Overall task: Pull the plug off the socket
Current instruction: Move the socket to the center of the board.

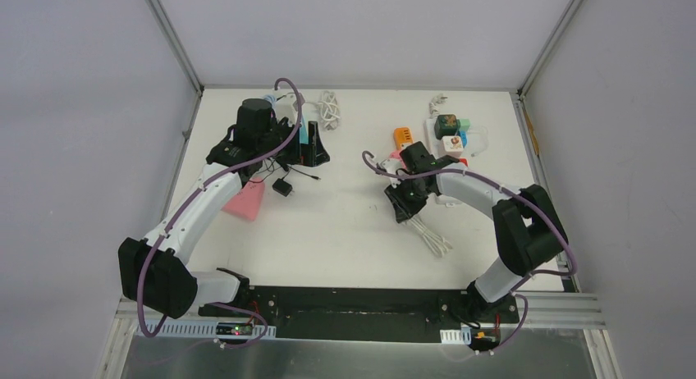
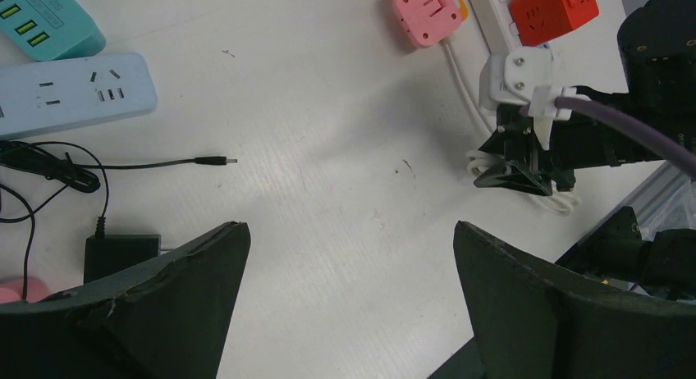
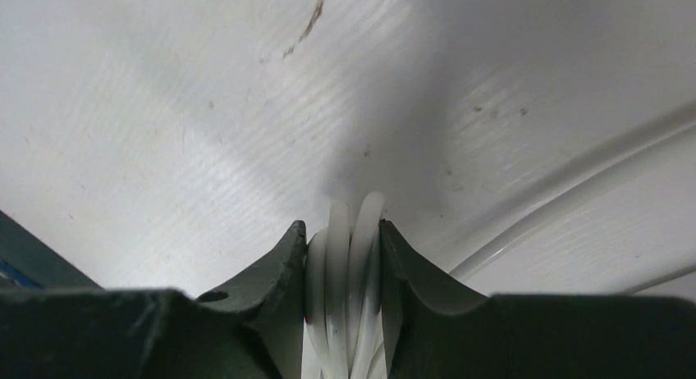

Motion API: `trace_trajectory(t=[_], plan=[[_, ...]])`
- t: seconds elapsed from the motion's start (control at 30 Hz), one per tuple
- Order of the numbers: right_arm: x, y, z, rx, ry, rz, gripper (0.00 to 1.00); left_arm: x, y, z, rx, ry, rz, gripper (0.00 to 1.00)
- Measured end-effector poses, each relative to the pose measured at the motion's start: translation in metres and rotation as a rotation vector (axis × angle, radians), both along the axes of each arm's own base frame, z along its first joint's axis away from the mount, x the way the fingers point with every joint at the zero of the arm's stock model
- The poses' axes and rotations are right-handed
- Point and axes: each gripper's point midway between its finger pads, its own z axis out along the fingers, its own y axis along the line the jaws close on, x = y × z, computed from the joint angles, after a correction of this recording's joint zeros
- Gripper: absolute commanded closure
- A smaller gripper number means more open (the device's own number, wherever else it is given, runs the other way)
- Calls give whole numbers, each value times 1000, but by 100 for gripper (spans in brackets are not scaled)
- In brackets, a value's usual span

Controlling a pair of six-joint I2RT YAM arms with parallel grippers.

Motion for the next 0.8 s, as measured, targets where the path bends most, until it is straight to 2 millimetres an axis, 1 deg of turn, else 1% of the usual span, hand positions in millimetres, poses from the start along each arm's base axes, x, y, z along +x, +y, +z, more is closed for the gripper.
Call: trace_trajectory(t=[0.2, 0.33, 0.47, 0.57, 0.7, 0.8], plan=[[-26, -22, -9, -75, 44, 192, 100, 0, 0, 0, 0, -1, 0, 1], [-38, -34, -9, -99, 40, 298, 100, -1, 0, 0, 2, 3, 0, 1], [-55, -46, -7, -110, 60, 404, 100, -2, 1, 0, 3, 2, 0, 1], [-67, -51, -6, -99, 70, 473, 100, -2, 1, 0, 3, 2, -1, 1], [-80, -57, -9, -95, 83, 550, 100, -2, 1, 0, 3, 2, 0, 1], [-84, -57, -9, -86, 76, 595, 100, -2, 1, 0, 3, 1, 0, 1]])
